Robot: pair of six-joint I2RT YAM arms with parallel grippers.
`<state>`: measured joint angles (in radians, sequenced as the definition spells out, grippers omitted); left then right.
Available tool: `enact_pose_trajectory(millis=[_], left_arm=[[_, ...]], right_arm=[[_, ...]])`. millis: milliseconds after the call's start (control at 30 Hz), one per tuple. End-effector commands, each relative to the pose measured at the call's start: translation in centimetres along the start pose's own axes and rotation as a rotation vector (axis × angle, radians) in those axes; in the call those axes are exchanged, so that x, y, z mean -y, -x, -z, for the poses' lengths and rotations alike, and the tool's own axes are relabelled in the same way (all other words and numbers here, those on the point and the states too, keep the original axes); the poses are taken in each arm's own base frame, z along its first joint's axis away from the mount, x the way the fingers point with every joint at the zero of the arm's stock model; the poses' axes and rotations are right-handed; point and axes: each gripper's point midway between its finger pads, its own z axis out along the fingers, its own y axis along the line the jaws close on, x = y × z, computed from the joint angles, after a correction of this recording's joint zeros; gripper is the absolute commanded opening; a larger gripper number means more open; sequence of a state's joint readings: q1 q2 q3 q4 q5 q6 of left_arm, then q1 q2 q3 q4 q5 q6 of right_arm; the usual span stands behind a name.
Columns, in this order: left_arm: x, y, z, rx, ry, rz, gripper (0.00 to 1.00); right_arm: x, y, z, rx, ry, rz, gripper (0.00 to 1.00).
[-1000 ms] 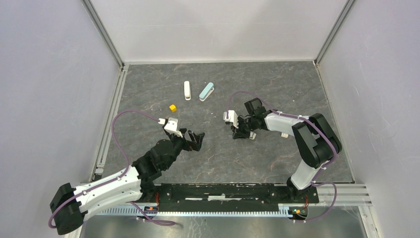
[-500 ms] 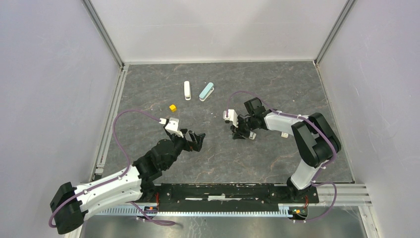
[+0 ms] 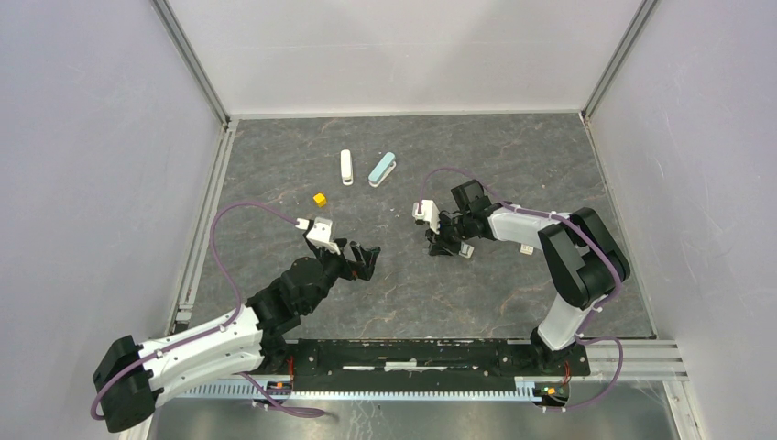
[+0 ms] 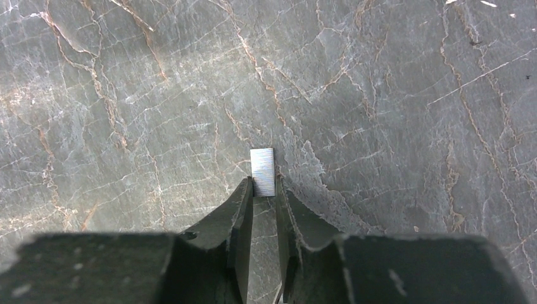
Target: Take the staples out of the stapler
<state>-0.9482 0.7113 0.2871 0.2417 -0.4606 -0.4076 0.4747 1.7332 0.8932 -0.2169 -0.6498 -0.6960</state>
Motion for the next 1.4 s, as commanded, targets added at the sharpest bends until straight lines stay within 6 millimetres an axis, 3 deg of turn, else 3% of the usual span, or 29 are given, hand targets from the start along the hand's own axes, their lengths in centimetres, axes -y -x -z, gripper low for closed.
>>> enact_pose_trajectory(millis=[0,367,567,767,1033,1367], left_arm=[[0.9,1.9,-0.2,0.059,-0.021,0.070,1.00],[1.2,1.7,-0.1,0.050,-0.040,0.075,1.00],[1.7,1.6,-0.4,0.038,-0.057,0.071,1.00],[2.9,1.3,-1.1,0.021,-0.097,0.079,1.00],[3.7,1.1,-2.1,0.016,-0.114,0.079,1.00],[3.9,1.0,-2.9,0.016,-0.104,0.076,1.00]], right_arm=[[0.2,-1.6,-0.1,-0.058,-0.015,-0.019,0.19],[0.2,0.8,1.5,-0.010,-0.016,0.082,0.02],[0.2,2.2,2.6,0.008,-0.017,0.134,0.00],[0.5,3.0,5.5,-0.050,-0.026,0.288,0.01],[2.6,1.9,10.7,-0.238,0.020,0.493,0.01],[3.5,0.0,11.9,-0.387,0.132,0.735,0.01]])
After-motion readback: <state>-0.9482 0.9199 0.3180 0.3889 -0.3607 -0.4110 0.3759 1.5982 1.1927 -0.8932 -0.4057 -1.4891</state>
